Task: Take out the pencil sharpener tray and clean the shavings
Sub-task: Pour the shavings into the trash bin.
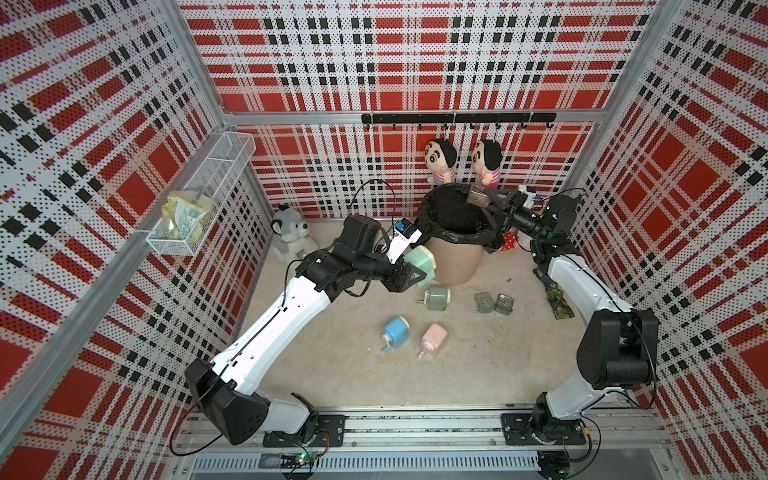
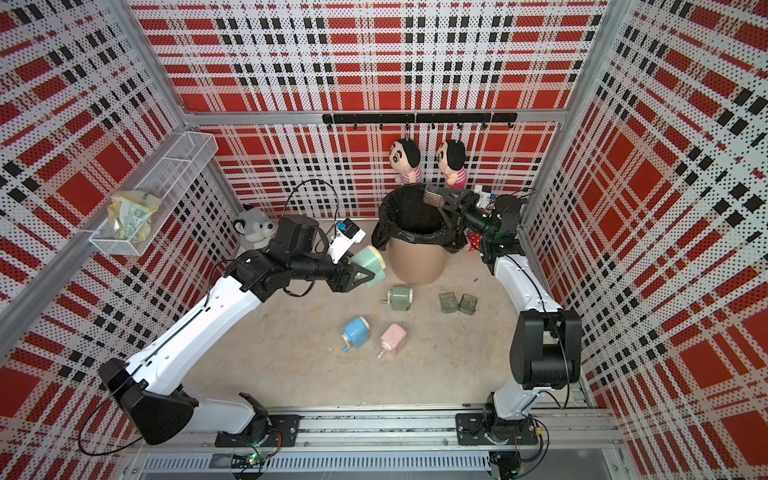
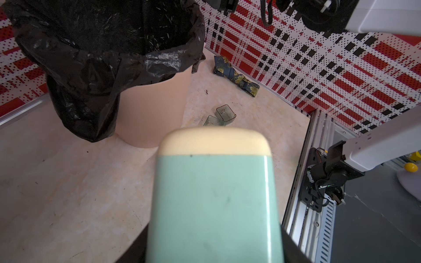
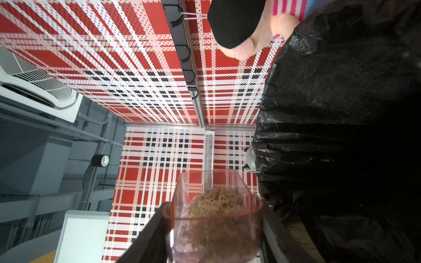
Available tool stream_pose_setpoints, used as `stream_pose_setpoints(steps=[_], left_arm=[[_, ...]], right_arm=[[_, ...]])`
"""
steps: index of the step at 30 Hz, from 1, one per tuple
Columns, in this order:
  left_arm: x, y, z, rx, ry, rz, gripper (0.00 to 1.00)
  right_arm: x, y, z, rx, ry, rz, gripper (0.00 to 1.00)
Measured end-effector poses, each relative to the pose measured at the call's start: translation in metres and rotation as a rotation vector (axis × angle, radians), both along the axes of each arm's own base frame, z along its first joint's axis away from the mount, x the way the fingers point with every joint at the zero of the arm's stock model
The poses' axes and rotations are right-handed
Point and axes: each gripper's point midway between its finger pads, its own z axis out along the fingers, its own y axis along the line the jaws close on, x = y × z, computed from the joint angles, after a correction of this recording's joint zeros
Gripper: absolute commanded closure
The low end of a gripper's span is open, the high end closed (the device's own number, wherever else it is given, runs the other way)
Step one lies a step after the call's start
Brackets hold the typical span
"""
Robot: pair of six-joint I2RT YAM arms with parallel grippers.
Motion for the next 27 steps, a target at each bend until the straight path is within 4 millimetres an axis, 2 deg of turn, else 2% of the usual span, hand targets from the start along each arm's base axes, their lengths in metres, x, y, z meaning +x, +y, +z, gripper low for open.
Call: stream_pose_setpoints(steps=[3, 11, 15, 22, 27], left_arm=[[0.000, 0.000, 0.000, 0.001, -0.001, 0.002, 0.45], [0.001, 0.000, 0.000, 0.003, -0.002, 0.003, 0.45], [0.001, 0.001, -0.001, 0.004, -0.001, 0.004, 0.45], [0.002, 0.002, -0.004, 0.014, -0.002, 0.015, 0.45], [0.006, 0.005, -0.005, 0.026, -0.011, 0.036, 0.45]], right_arm=[[0.001, 0.002, 0.007, 0.028, 0.014, -0.010, 0.49], [0.004, 0.020, -0.003, 0.074, 0.118, -0.028, 0.48], [0.004, 0.025, 0.000, 0.088, 0.152, -0.046, 0.51], [-0.008, 0.020, 0.005, 0.137, 0.191, -0.103, 0.50], [-0.022, 0.020, -0.001, 0.197, 0.238, -0.144, 0.50]])
